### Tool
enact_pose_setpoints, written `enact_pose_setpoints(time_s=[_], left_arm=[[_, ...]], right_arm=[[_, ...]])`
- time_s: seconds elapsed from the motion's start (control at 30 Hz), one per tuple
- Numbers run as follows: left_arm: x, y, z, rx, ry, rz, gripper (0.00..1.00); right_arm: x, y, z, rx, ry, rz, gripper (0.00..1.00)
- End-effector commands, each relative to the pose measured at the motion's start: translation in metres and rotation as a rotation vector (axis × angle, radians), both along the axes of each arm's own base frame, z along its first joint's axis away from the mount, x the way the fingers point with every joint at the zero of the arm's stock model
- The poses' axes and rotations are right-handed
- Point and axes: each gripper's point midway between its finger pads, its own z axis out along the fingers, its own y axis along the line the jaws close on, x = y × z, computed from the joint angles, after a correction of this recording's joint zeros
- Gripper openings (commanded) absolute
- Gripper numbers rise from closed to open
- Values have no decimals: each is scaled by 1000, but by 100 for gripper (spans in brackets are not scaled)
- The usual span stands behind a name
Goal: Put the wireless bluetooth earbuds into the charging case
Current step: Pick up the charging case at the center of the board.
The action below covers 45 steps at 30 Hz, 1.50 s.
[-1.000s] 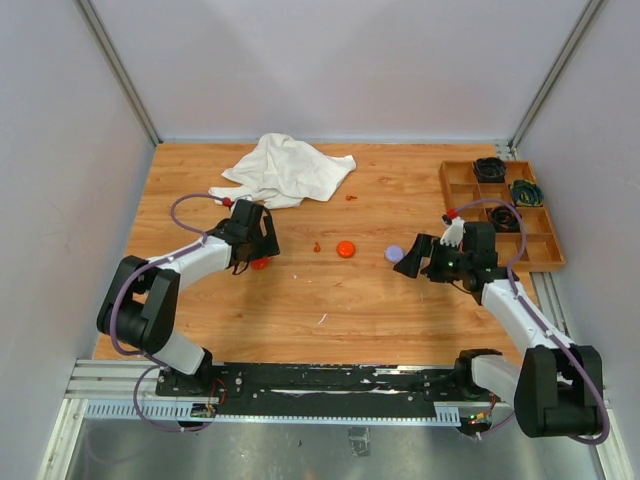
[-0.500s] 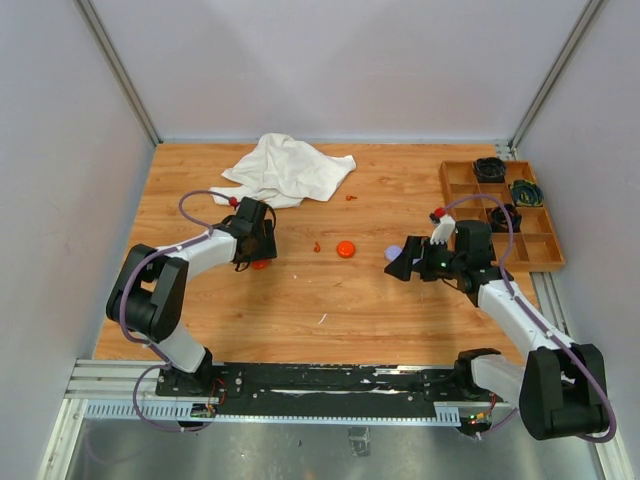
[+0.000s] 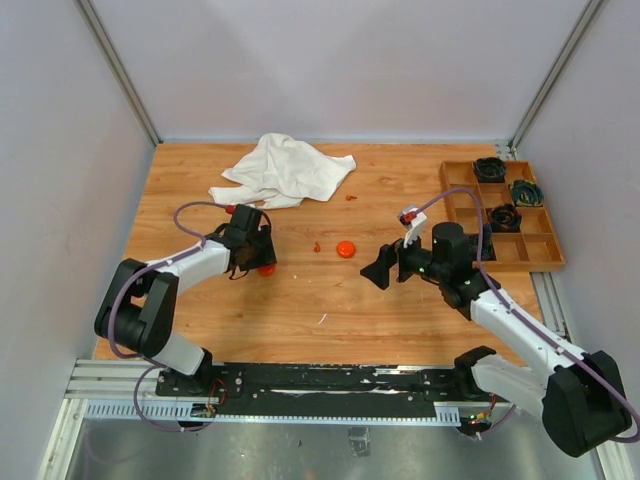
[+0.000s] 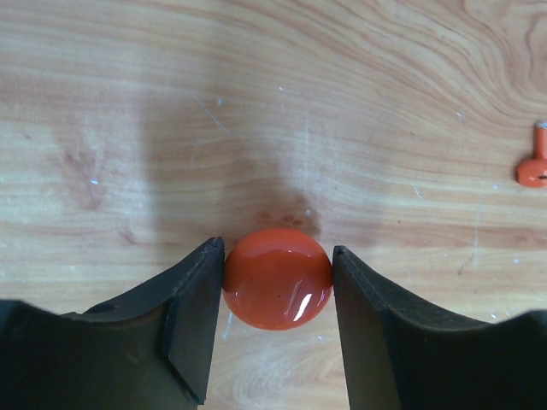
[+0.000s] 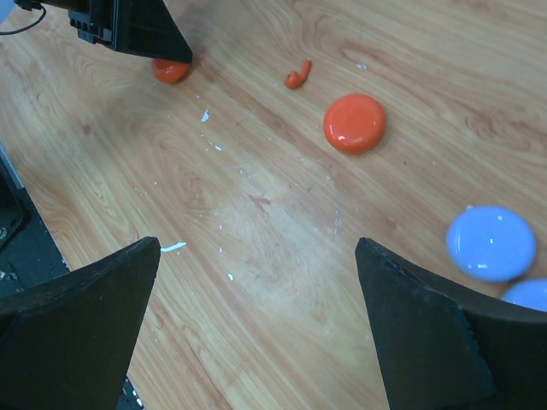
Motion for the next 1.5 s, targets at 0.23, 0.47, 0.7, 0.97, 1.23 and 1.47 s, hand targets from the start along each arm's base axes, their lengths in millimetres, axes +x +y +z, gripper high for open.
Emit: enact_pose_setpoints(time_s=[0.23,0.47,0.7,0.97,1.23,1.47], left_arm=[[-2,-57,74,-424,-192,25,48],[-14,-97,131,-680,-302,51,48],[-28,-125,164,-878,-349,121,48],[-38,-150,189,-996,-370,160,48],[-41,-163,197,-1080,-371,178,47],[-42,-166,205,-1112,-393,191,46]], right_arm=[[-8,45,37,8,-337,122,99],[-18,66,52,21,-472,153,99],[-18,74,60,48,-548,125,96],[-13,81,72,101,-605,67,90],[-3,86,77,144,-625,0,81],[6,90,80,180,-619,-63,70]])
